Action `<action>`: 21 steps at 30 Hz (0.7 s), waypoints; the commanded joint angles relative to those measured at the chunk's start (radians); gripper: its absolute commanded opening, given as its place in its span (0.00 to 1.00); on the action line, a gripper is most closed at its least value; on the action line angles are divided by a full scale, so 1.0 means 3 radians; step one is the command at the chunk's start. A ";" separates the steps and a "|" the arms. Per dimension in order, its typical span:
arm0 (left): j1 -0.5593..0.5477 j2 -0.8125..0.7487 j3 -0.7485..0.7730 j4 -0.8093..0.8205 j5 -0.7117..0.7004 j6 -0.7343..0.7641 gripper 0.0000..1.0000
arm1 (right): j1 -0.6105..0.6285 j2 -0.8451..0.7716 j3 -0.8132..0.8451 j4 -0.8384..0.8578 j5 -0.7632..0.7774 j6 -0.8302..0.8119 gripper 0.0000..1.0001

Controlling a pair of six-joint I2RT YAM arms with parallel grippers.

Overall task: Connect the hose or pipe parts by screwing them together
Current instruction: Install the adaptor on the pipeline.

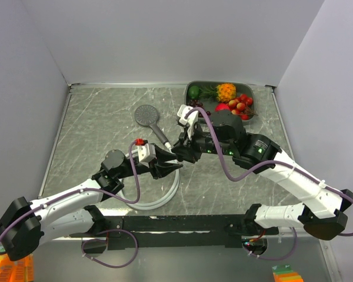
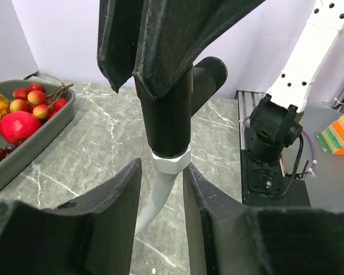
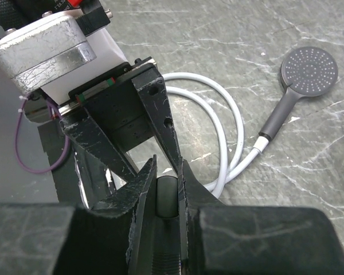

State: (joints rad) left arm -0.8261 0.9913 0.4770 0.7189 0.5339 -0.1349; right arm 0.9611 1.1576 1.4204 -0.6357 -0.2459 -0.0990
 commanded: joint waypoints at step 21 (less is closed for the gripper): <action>0.0023 -0.0124 0.0067 0.0631 0.0041 -0.0394 0.47 | -0.0003 -0.0187 -0.0102 0.0084 -0.0075 0.0038 0.00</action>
State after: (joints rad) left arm -0.8261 0.9913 0.4770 0.7647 0.5510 -0.2214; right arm 0.9596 1.1290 1.3994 -0.6228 -0.2481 -0.1020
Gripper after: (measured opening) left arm 0.410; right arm 0.220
